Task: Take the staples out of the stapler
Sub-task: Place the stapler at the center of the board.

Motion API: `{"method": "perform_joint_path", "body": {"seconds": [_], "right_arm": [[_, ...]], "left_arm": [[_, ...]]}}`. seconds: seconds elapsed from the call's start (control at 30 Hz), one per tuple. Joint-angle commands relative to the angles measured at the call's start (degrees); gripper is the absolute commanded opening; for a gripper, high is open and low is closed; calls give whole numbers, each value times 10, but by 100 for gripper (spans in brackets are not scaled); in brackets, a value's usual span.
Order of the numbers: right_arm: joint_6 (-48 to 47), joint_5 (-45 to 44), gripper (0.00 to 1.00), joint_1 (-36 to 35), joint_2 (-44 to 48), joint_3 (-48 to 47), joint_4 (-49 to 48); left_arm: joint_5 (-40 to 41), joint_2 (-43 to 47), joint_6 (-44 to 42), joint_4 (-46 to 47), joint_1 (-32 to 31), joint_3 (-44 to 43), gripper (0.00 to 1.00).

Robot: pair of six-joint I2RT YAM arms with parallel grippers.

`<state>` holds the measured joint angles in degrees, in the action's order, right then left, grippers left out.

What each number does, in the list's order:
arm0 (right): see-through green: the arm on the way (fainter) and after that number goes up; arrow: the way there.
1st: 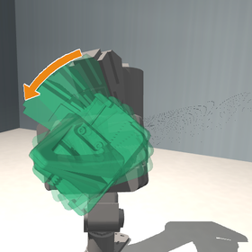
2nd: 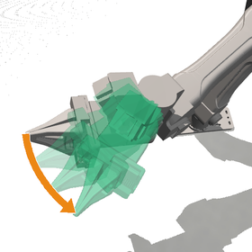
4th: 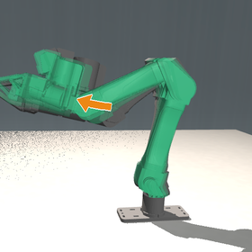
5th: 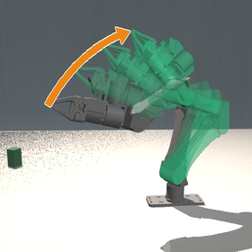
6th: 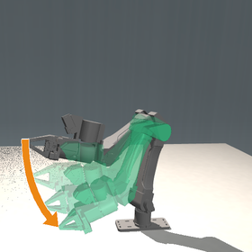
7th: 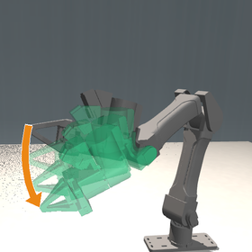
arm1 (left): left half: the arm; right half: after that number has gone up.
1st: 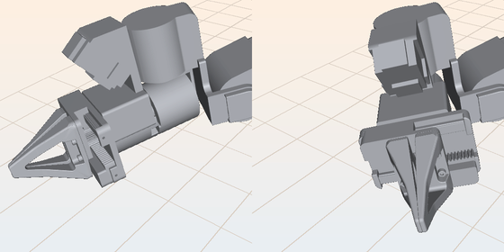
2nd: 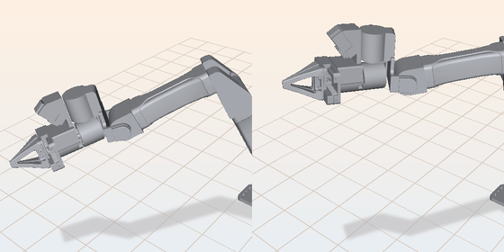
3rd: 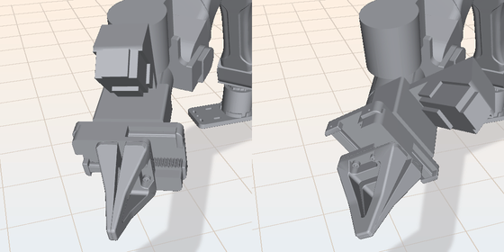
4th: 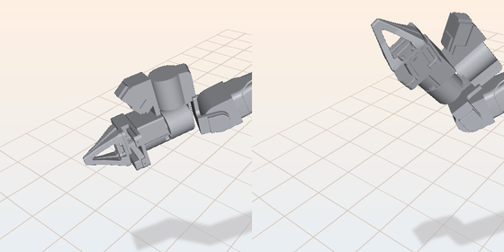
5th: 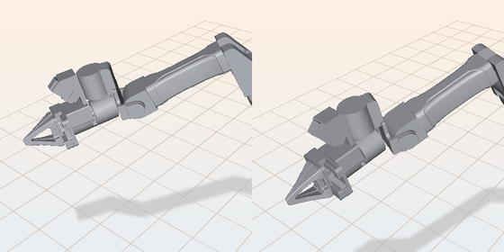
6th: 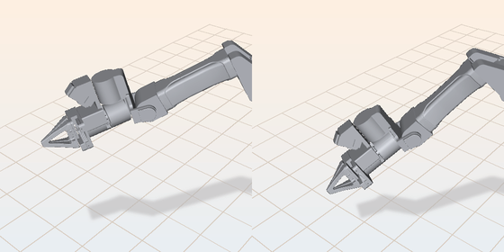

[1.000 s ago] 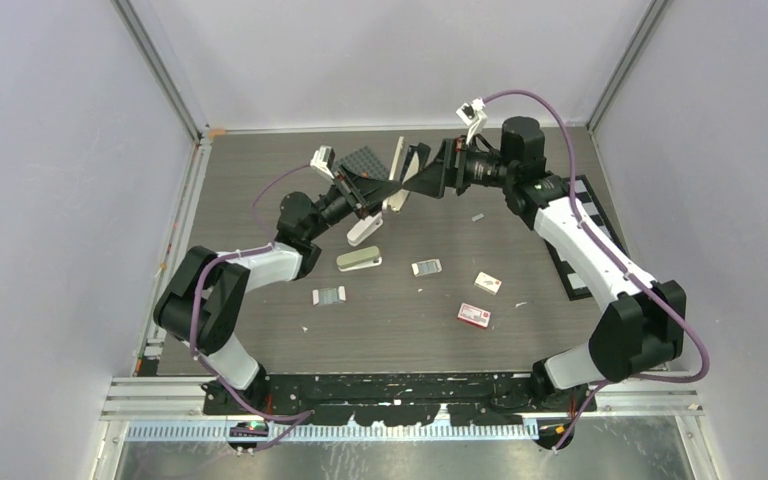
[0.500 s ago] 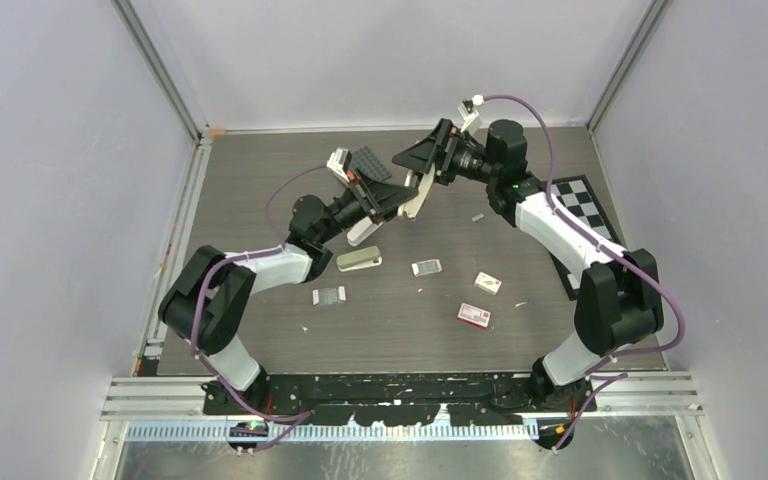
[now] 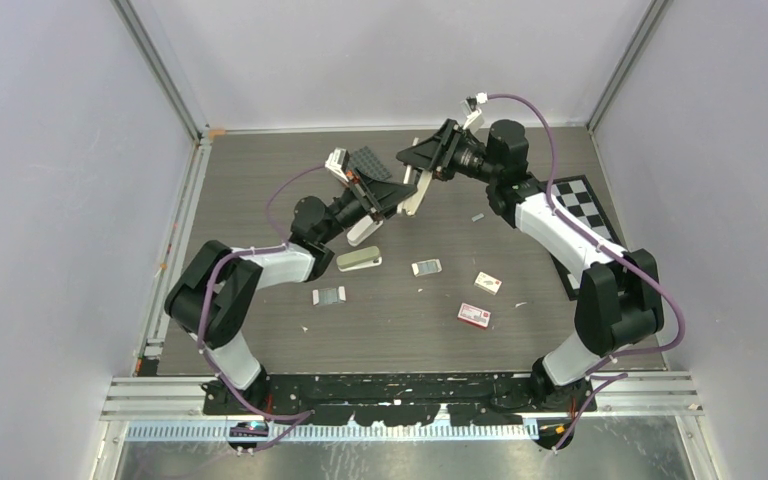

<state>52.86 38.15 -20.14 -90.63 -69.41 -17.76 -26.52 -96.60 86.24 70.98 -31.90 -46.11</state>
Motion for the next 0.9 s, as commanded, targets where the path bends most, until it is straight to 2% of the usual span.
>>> {"method": "perform_joint_path", "body": {"seconds": [0.0, 0.13, 0.2, 0.3, 0.43, 0.57, 0.73, 0.87], "right_arm": [[-22, -1, 13, 3, 34, -5, -27], [-9, -1, 8, 21, 32, -2, -37], [-8, 1, 7, 35, 31, -1, -39], [-17, 0, 6, 55, 25, -4, -31], [-63, -10, 6, 74, -3, -18, 8], [-186, -53, 4, 75, -59, -81, 130], [-360, -133, 3, 69, -177, -241, 337], [-510, -253, 4, 33, -310, -426, 521]], "left_arm": [[19, -2, 0, 65, -2, -27, 27], [17, 6, -22, 52, 3, -9, 53], [17, 21, -44, 32, 15, 11, 63], [15, 69, -101, -21, 47, 53, 72], [15, 141, -181, -136, 85, 99, 75], [20, 233, -287, -272, 119, 136, 75], [61, 371, -424, -464, 129, 161, 78], [107, 467, -468, -537, 129, 196, 82]]}}
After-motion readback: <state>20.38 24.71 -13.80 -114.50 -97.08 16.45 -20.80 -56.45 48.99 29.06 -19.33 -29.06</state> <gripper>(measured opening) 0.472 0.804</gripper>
